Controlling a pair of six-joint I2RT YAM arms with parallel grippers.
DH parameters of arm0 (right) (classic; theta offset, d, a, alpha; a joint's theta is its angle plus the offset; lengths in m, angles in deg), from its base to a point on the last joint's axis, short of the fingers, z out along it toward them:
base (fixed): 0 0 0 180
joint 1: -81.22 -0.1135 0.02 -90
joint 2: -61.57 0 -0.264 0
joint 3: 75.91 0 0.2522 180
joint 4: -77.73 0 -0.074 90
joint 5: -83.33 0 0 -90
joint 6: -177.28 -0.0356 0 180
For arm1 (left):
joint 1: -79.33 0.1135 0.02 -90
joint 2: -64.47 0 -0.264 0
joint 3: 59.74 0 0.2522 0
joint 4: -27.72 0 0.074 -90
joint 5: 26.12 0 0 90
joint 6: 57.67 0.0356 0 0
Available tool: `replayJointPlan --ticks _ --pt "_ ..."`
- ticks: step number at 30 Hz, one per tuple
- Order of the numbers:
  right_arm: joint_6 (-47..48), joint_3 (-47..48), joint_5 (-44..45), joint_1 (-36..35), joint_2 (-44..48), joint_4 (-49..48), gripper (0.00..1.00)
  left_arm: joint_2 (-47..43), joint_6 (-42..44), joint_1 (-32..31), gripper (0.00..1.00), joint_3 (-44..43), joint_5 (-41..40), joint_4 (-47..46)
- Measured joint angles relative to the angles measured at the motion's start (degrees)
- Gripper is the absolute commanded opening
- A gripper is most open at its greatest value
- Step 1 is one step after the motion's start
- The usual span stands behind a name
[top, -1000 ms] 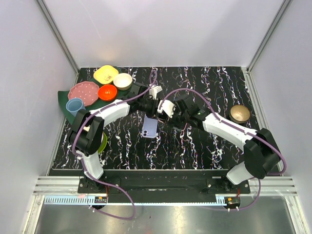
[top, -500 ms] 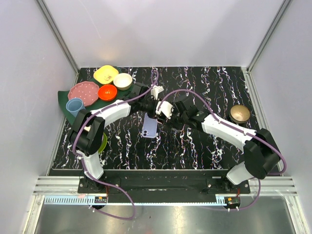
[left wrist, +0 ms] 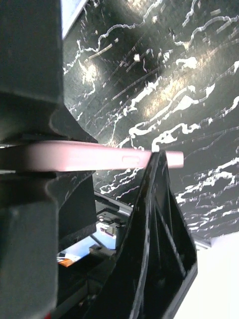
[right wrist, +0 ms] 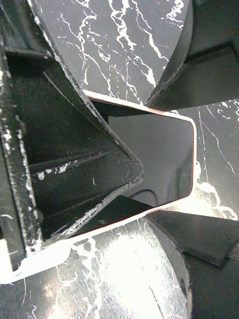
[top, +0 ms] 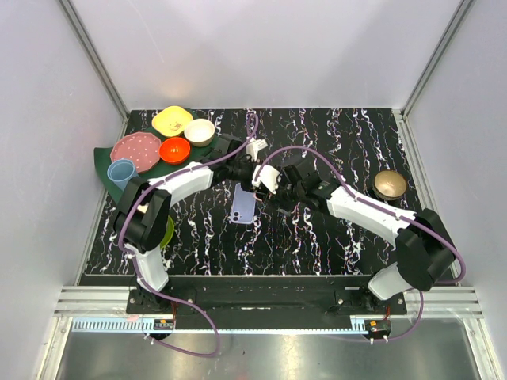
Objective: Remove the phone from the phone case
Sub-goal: Pick up the phone at the center of the board.
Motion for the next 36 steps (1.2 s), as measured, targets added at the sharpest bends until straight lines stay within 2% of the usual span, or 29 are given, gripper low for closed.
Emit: replayJointPlan --ticks 2,3,4,7,8,11,16,20,24,31,36 --pt "-0.1 -0.1 0.1 0.0 0.0 -0.1 0.55 0.0 -0.1 0.0 0.00 -0.1 0.6 -0.1" --pt "-0.1 -0.1 0.3 0.0 0.0 -0.2 0.59 0.0 0.0 0.0 0.00 -0.2 0.6 -0.1" --pt "-0.1 -0.2 0.5 0.0 0.0 -0.2 0.68 0.1 0.1 -0.1 0.00 -0.3 0.5 -0.1" --pt "-0.2 -0.2 1.0 -0.1 0.0 -0.5 0.83 0.3 1.6 -0.1 0.00 -1.2 0.5 1.4" --pt "-0.2 -0.2 1.0 -0.2 0.0 -0.6 0.91 0.3 2.3 -0.1 0.00 -1.5 0.4 1.8" --pt "0.1 -0.2 1.5 -0.3 0.2 -1.3 1.00 0.3 6.0 0.3 0.00 -2.8 -0.2 4.5" --pt "0.7 -0.2 2.7 -0.3 3.5 -1.4 1.00 -0.5 14.5 2.9 0.00 -4.0 -1.2 12.6" --pt "0.2 -0.2 3.8 -0.1 6.9 -2.5 1.00 -3.1 22.9 7.7 0.00 -6.4 -1.7 20.4" --pt "-2.3 -0.2 3.1 1.7 9.1 -3.4 1.00 -6.7 29.0 11.6 0.00 -8.8 -2.2 24.2" --pt "-12.0 1.2 -11.7 10.5 10.1 -2.2 1.00 -13.8 38.5 12.0 0.00 -6.8 -0.3 28.6" --pt "-16.3 1.6 -20.0 12.5 11.1 -1.3 1.00 -20.0 45.5 11.9 0.00 -2.0 2.9 33.5"
